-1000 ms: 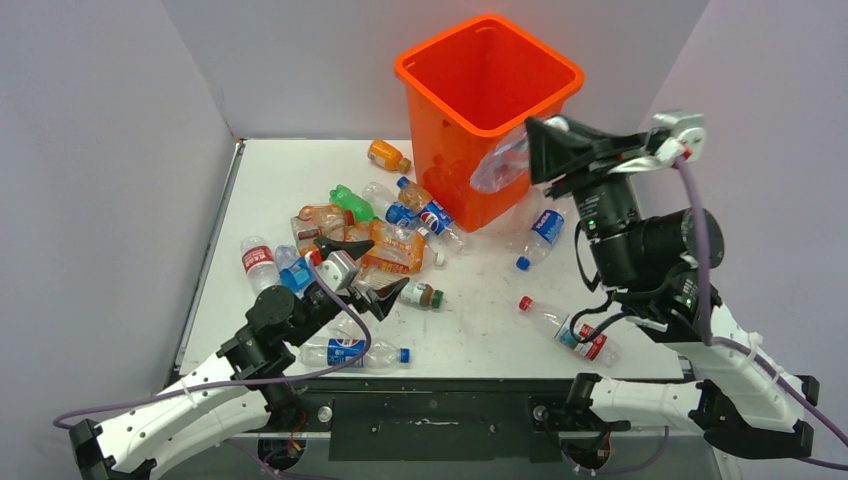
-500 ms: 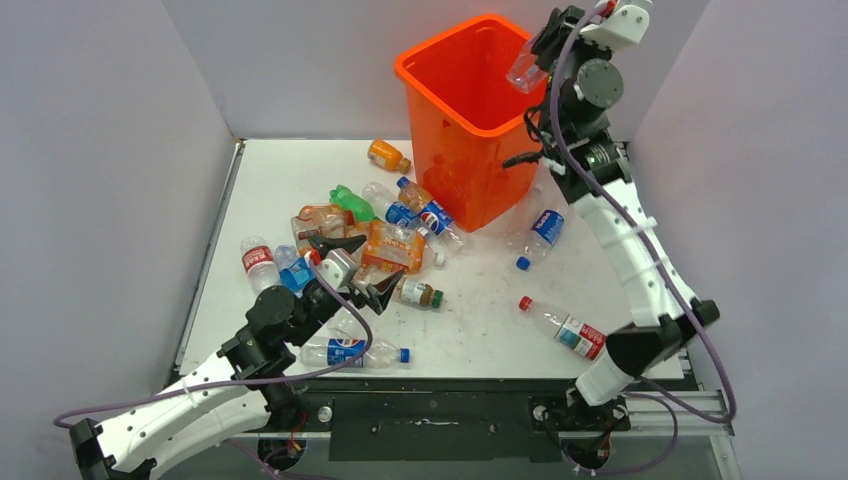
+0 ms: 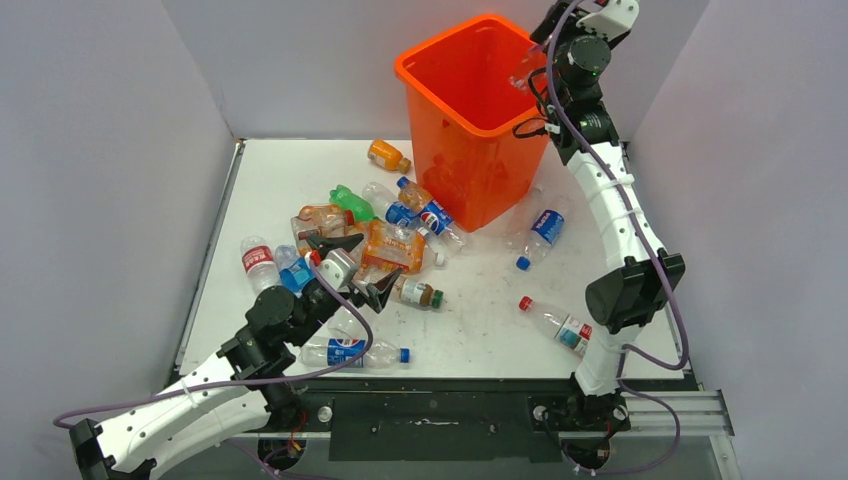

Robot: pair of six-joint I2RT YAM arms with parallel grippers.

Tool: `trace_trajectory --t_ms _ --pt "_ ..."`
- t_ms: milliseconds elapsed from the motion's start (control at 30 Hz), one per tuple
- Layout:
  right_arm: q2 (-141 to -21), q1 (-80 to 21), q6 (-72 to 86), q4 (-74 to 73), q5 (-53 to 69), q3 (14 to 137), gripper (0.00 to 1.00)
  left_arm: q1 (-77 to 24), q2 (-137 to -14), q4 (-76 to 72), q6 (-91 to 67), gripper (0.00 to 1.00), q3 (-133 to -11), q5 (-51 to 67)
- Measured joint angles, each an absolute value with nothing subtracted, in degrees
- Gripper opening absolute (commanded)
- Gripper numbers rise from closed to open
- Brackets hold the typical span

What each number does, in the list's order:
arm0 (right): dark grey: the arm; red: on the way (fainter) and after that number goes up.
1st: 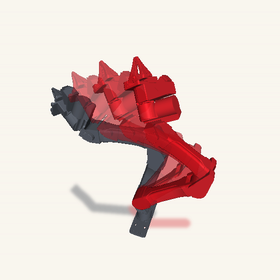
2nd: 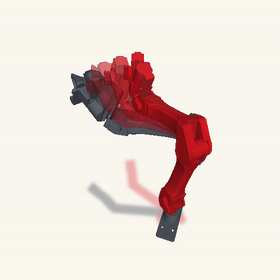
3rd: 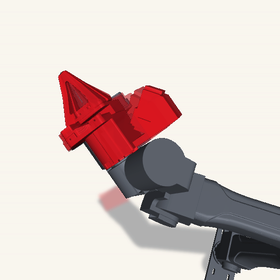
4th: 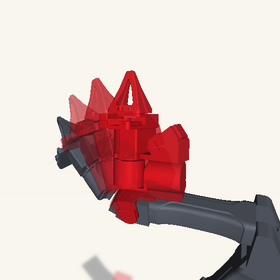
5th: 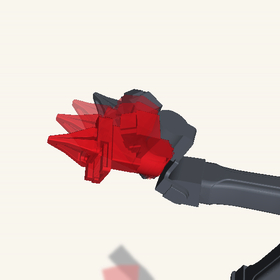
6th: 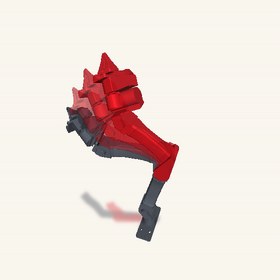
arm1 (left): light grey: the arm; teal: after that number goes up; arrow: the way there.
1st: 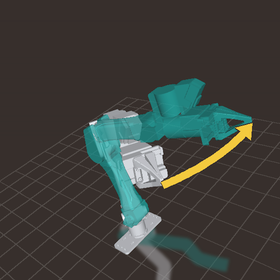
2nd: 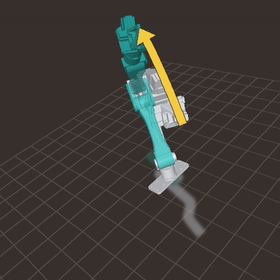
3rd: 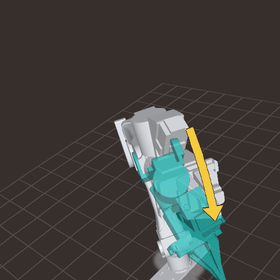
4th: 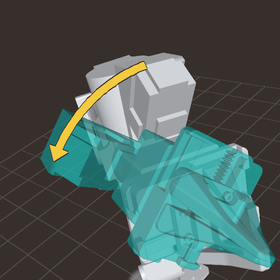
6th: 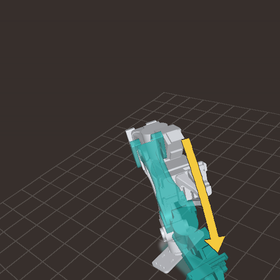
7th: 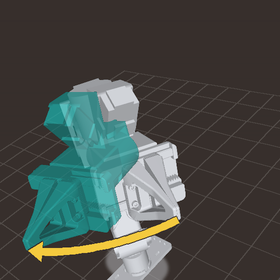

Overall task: Put the plastic bottles in the bin
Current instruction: Place the plastic bottle in the trash bin.

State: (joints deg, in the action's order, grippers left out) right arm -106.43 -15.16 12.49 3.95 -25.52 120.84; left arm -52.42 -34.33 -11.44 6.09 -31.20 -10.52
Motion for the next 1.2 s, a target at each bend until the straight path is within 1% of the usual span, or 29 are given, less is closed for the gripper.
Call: trace_trajectory --t_ms 33,67,100,133,300,400,500,667,833,900,1000,1100,1200 --pt "-106.43 -14.92 13.61 3.97 -24.23 120.79 0.94 -52.42 -34.35 -11.42 6.22 0.96 -31.20 -10.55" --pt "-106.43 -14.63 14.83 3.86 -23.24 120.79 0.96 -52.42 -34.35 -11.44 6.28 0.96 -31.20 -10.57" --pt "-106.43 -14.28 15.64 3.75 -22.41 120.79 0.92 -52.45 -34.33 -11.44 6.33 0.96 -31.20 -10.63" --pt "-106.43 -14.00 16.14 3.60 -21.63 120.79 0.90 -52.45 -34.35 -11.44 6.44 0.96 -31.20 -10.74" --pt "-106.28 -13.56 19.07 2.96 -18.57 120.79 0.90 -52.45 -34.35 -11.44 6.74 0.96 -31.18 -11.62" --pt "-104.16 -15.59 19.81 2.02 -17.76 119.00 0.90 -52.45 -34.35 -11.44 6.83 0.96 -31.00 -12.32" --pt "-95.44 -21.74 19.22 2.07 -18.81 108.05 0.90 -52.45 -34.37 -11.42 7.16 0.96 -30.63 -13.56" --pt "-71.70 -34.92 22.63 5.08 -16.47 78.94 0.90 -52.47 -34.22 -11.40 8.40 0.96 -30.28 -16.03" --pt "-50.85 -34.00 32.10 5.10 -13.45 54.92 0.90 -52.77 -33.21 -9.96 9.67 0.96 -30.35 -20.27" --pt "-47.37 -33.82 34.46 3.97 -10.92 50.09 0.90 -52.80 -32.99 -7.01 9.63 0.96 -31.18 -22.65" --pt "-45.78 -33.85 36.62 3.29 -5.41 43.42 0.90 -52.82 -33.36 -1.98 9.15 0.96 -34.33 -26.04" --pt "-46.33 -33.85 36.56 1.83 0.75 36.40 0.92 -52.82 -33.87 2.57 8.01 0.96 -37.47 -27.62" --pt "-48.29 -34.41 36.51 1.28 6.96 30.39 0.94 -52.82 -34.00 6.02 7.66 0.96 -38.57 -26.17"
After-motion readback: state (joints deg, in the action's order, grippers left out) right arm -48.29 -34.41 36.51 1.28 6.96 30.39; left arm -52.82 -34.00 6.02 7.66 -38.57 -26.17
